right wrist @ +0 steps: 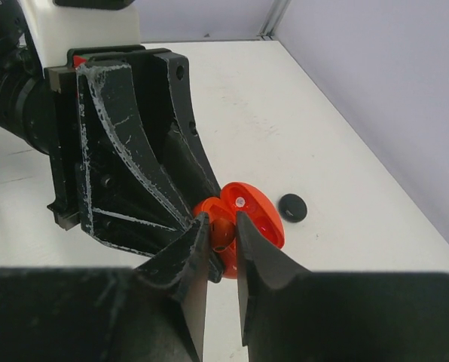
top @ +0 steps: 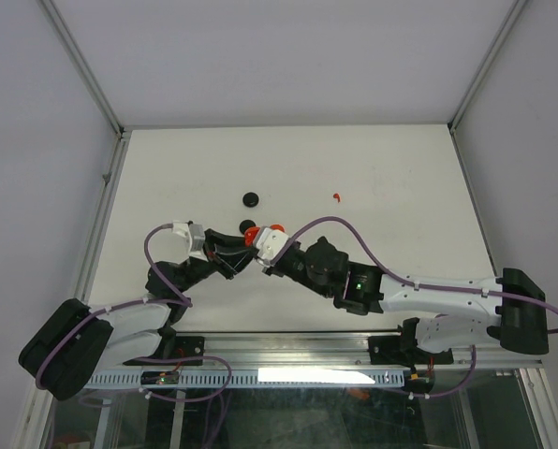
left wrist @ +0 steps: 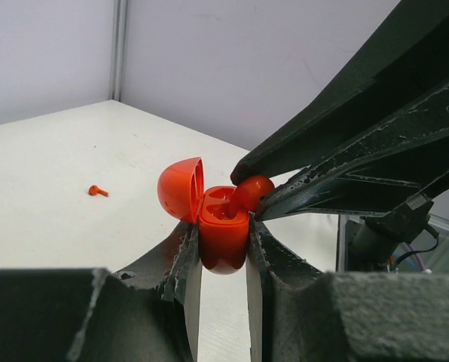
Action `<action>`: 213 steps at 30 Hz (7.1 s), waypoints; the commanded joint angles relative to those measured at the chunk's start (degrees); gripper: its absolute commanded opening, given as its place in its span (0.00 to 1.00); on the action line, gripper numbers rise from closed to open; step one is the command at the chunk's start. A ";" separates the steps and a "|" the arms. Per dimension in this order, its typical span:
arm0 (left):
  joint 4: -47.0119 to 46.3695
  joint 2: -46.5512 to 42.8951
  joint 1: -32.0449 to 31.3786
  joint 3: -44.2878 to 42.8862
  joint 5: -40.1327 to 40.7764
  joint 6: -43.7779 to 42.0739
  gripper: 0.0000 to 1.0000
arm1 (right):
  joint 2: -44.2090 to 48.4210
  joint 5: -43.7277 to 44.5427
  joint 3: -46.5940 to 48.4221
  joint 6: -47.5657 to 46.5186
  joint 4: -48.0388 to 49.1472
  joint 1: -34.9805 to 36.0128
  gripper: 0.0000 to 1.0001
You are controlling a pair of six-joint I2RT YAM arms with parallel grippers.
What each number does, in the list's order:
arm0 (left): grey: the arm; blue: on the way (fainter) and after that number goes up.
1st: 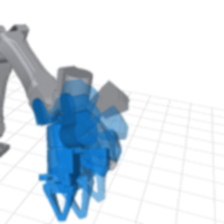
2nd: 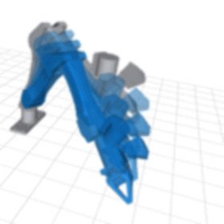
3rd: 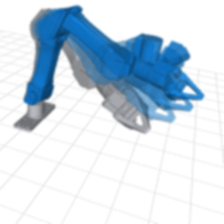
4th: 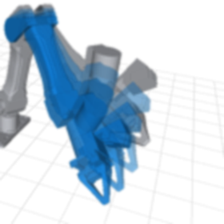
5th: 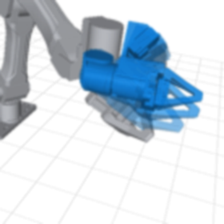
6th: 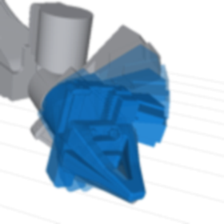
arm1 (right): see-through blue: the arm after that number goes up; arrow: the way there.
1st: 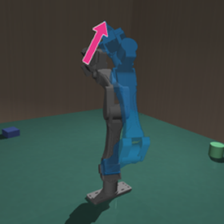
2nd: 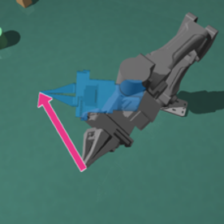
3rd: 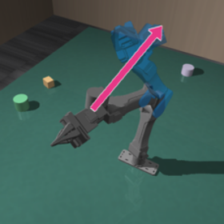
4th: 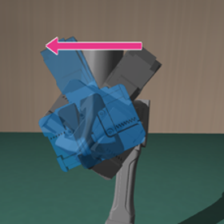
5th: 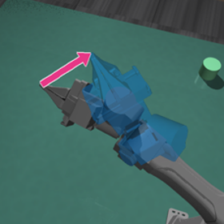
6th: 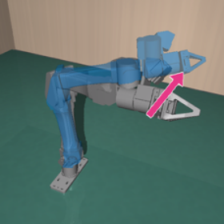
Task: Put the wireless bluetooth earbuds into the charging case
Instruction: Place the earbud in the charging case, then move the earbud to the center of the board, then pick up the earbud from the center of the board.
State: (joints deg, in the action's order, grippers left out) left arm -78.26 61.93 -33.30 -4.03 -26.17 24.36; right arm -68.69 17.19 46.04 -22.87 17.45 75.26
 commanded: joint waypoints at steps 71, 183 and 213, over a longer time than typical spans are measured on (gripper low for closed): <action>-3.52 4.98 0.52 -1.19 -4.46 -9.45 0.00 | 0.40 -4.15 10.39 16.82 -16.15 -7.69 0.53; 16.81 1.44 0.52 -3.63 10.19 -12.75 0.00 | -41.29 -13.56 28.43 23.49 -61.26 -42.03 0.28; 6.95 1.70 0.52 -3.79 -0.28 -7.51 0.00 | -3.76 -3.73 17.52 12.99 -41.01 -24.76 0.06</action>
State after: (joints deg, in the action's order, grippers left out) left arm -65.98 64.16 -33.26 -6.02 -22.57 14.79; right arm -78.15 10.81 65.45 -4.78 -32.01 47.31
